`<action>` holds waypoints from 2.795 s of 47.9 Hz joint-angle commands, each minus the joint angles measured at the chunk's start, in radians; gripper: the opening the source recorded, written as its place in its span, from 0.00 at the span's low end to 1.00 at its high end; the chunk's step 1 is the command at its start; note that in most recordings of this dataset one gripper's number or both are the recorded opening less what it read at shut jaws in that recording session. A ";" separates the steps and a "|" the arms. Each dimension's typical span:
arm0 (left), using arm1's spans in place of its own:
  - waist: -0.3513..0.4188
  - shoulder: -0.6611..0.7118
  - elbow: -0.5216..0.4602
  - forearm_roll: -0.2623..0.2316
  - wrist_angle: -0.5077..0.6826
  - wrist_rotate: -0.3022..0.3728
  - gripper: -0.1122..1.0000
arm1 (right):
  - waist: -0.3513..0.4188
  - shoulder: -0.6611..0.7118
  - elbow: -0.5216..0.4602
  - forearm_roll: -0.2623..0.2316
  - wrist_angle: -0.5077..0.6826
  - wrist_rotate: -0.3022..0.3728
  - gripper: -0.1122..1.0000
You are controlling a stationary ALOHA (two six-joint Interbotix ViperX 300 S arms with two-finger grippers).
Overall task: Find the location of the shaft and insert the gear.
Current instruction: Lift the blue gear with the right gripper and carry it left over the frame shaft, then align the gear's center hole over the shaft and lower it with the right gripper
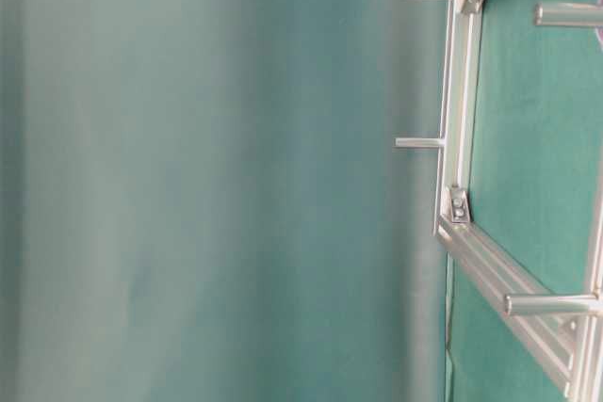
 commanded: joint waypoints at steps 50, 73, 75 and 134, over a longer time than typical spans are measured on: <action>0.003 0.002 -0.028 -0.003 0.026 -0.014 0.11 | -0.072 0.190 -0.173 -0.064 -0.029 -0.012 0.73; 0.002 0.000 -0.029 -0.003 0.026 -0.014 0.11 | -0.028 0.192 -0.175 -0.043 -0.089 -0.005 0.73; 0.002 -0.002 -0.029 -0.003 0.026 -0.014 0.11 | -0.025 0.192 -0.175 -0.040 -0.095 -0.005 0.73; 0.002 0.000 -0.029 -0.003 0.034 -0.015 0.11 | -0.104 0.221 -0.179 -0.143 -0.115 -0.021 0.73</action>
